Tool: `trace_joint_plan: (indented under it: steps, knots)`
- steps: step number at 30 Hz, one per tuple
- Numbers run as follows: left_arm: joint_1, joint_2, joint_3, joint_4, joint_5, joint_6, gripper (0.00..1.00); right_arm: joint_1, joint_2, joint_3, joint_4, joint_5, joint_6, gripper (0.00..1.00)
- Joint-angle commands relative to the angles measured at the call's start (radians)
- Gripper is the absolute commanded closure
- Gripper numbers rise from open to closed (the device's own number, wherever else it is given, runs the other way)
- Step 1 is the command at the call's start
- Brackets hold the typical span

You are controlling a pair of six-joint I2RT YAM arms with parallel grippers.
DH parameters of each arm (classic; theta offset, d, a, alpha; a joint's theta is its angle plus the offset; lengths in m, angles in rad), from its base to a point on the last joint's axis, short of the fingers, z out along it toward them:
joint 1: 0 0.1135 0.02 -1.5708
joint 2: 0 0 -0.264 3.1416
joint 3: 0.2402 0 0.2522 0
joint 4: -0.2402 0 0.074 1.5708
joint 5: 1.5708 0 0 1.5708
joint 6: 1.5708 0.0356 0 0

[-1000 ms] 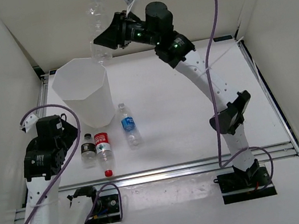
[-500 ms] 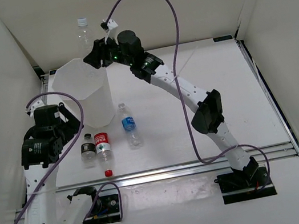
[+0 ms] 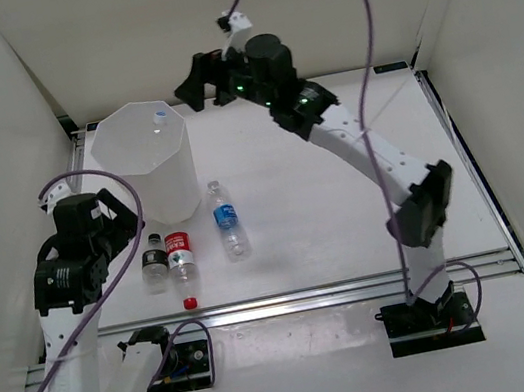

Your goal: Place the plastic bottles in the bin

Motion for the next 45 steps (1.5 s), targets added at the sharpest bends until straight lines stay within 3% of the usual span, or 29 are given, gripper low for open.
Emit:
trace_joint_plan:
  steps: [1, 4, 9, 14, 20, 35, 40, 43, 45]
  knots:
    - [-0.002, -0.066, -0.024, 0.024, -0.037, -0.038, 0.0, -0.071, -0.177, -0.232, -0.08, 0.036, 0.077, 0.0]
    - [-0.002, -0.097, -0.058, 0.024, -0.047, -0.066, 0.0, -0.119, -0.263, -0.569, -0.08, -0.099, 0.171, 0.0]
    - [-0.002, -0.151, -0.104, 0.024, -0.08, -0.078, 0.0, -0.154, -0.27, -0.931, 0.067, -0.354, 0.303, 0.0]
    - [-0.002, -0.151, -0.113, 0.002, -0.08, -0.069, 0.0, -0.157, -0.03, -0.804, 0.002, -0.59, 0.248, 0.0]
    - [-0.002, -0.151, -0.122, -0.019, -0.08, -0.069, 0.0, -0.122, 0.178, -0.535, -0.124, -0.596, 0.185, 0.0]
    - [-0.002, -0.16, -0.142, -0.104, -0.101, -0.114, 0.0, -0.102, 0.381, -0.388, -0.183, -0.658, 0.21, 0.0]
    - [-0.002, -0.182, -0.155, -0.15, -0.101, -0.138, 0.0, -0.102, 0.422, -0.356, -0.204, -0.672, 0.23, 0.17]
    - [-0.002, -0.206, -0.164, -0.15, -0.083, -0.148, 0.0, -0.102, 0.398, -0.374, -0.236, -0.649, 0.216, 0.4]
    - [-0.002, -0.206, -0.173, -0.141, -0.083, -0.157, 0.0, -0.102, 0.352, -0.422, -0.236, -0.623, 0.193, 0.46]
